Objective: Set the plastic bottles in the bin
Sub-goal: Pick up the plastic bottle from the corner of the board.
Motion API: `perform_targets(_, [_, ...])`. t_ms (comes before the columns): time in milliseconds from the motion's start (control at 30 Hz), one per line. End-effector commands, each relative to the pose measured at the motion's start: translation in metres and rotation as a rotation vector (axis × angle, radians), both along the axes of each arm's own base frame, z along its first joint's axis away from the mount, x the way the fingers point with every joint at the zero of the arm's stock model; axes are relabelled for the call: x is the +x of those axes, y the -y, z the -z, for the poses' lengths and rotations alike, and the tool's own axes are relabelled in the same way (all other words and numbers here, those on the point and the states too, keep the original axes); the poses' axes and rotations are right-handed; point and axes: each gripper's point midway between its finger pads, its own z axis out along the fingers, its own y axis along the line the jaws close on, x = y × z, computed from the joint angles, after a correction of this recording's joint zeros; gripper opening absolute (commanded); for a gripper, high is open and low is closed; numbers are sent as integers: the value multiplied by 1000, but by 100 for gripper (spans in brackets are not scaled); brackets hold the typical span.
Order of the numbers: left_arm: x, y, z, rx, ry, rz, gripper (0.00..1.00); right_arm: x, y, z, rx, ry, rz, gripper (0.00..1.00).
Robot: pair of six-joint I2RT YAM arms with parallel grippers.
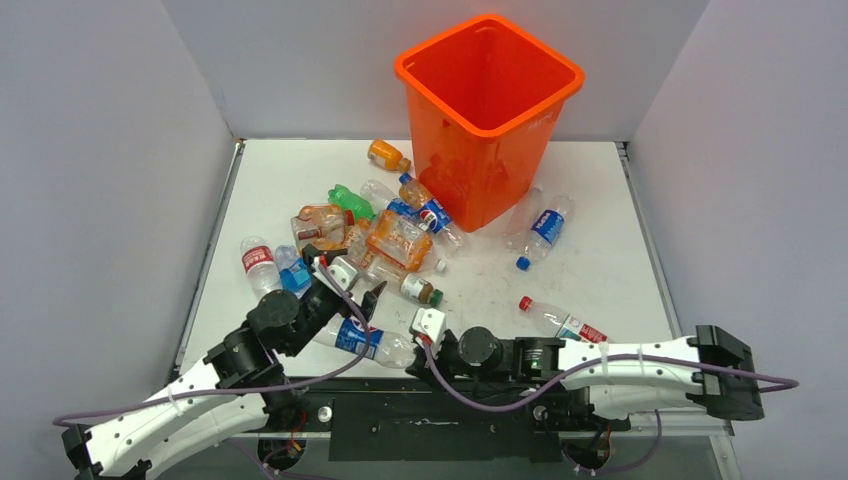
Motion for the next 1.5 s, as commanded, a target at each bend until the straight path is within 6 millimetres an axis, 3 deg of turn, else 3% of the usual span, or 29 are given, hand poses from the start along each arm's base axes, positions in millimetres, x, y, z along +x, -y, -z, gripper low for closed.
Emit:
perform_targets(0, [-11,2,-39,-120,104,62,96,-25,9,-26,-75,-113,-17,5])
perform_targets(33, [-15,2,-44,-137,122,86,96,-21,18,-21,-161,-121,28,5])
perform_targets(200, [-45,2,-103,-251,245,225,96,-12,28,-46,-223,-143,175,5])
perform_targets(300, [-61,6,-113,-180,219,321,96,-6,34,-64,-206,-189,281,5])
perform_targets(367, [-76,15,-101,-61,153,430,96,-6,36,-75,-202,-218,322,5])
perform_targets(500, [-103,21,-46,232,-102,620,96,-8,46,-87,-249,-249,358,5])
perform_targets(667, [-92,16,-5,410,-159,601,96,-14,56,-90,-319,-242,366,5])
perform_targets(767, [-92,25,5,433,-117,652,96,-15,59,-102,-303,-248,363,5])
perform_targets(1000, [-92,55,25,509,-16,729,96,-21,63,-161,-178,-281,319,5])
perform_targets(1200, [-77,81,29,486,124,674,96,-33,56,-171,-176,-315,241,5])
perform_targets(1367, [-68,85,41,500,134,634,100,-43,45,-188,-98,-350,173,5])
perform_targets(1467, [-71,87,49,490,134,651,92,-48,35,-195,-51,-367,130,5])
